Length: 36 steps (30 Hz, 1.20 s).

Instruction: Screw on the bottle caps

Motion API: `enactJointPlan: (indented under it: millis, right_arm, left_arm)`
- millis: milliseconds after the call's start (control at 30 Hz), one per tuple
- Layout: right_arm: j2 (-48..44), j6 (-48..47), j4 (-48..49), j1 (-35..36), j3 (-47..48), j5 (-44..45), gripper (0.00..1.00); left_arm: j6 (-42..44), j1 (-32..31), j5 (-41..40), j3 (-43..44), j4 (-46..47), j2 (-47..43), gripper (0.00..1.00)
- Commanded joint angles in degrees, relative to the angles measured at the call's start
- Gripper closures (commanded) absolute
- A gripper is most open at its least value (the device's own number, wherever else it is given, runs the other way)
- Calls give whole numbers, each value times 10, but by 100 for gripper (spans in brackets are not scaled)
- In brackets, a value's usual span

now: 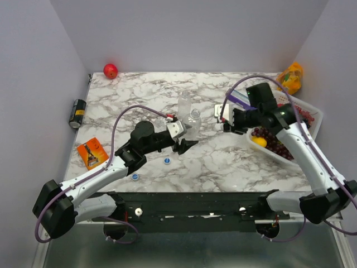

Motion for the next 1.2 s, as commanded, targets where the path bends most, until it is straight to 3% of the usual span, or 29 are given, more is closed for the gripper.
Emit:
enactJointPlan:
  millis: [0,200,367,567,1167]
  right_arm:
    - [-13,96,-171,-1,172,-105,79]
    - [13,21,-270,24,277,-126,79]
    - [23,-59,-308,89,314,-112,78]
    - [32,-117,-308,186,311,-82,77]
    - [37,-186,-309,234,260,-67,76]
  left_arm:
    - [92,-18,93,-32,50,13,100]
    - [118,-31,109,-118,119,40,100]
    - [176,-32,114,-132,91,43,100]
    - [168,-32,124,-133,79,41,100]
    - [189,-25,115,-131,68,40,100]
